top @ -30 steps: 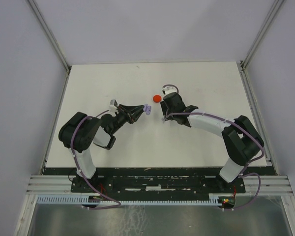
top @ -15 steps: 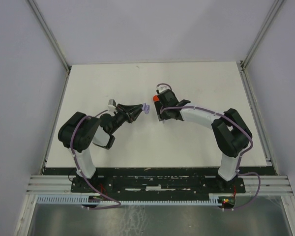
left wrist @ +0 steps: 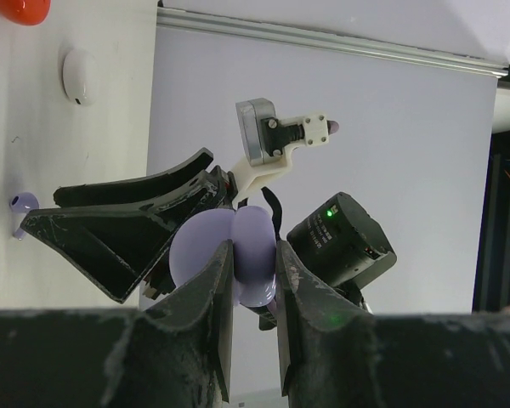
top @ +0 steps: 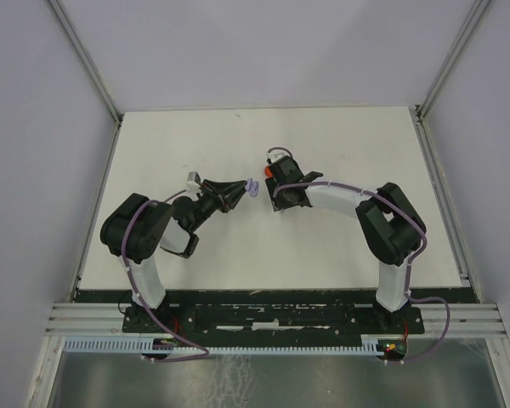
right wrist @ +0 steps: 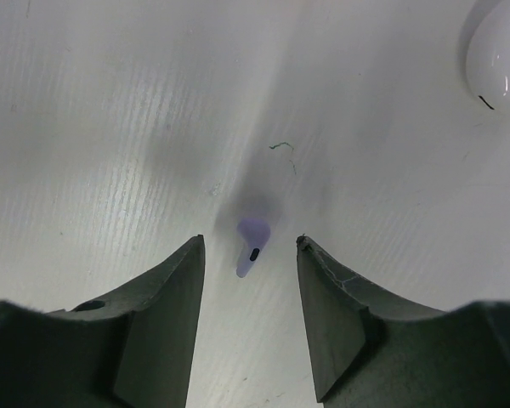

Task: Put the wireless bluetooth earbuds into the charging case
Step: Pick up the earbud from the center of the board.

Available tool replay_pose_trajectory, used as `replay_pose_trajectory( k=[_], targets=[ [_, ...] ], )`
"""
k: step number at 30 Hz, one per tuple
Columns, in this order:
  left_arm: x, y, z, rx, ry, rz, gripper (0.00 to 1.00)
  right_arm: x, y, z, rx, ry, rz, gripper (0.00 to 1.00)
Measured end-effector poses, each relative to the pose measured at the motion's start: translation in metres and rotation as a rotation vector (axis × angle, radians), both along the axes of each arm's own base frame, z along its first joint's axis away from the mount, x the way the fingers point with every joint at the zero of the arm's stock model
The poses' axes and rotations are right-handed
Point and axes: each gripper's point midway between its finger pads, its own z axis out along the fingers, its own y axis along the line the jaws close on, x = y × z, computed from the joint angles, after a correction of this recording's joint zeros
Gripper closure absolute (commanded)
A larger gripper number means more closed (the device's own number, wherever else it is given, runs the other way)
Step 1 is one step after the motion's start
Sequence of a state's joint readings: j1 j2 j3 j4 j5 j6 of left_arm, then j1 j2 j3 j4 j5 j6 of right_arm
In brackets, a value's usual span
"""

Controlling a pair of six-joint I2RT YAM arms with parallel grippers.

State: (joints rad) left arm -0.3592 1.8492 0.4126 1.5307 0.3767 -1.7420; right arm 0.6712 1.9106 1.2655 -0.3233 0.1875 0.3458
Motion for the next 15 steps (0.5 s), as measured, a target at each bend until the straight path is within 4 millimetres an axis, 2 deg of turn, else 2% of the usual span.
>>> replay_pose_trajectory(
  k=[15],
  targets=[
    [0.002, 0.003, 0.0, 0.0, 0.0, 0.008, 0.97, 0.003, 0.003, -0.011, -0.01, 0.019, 0.0, 0.53]
  ],
)
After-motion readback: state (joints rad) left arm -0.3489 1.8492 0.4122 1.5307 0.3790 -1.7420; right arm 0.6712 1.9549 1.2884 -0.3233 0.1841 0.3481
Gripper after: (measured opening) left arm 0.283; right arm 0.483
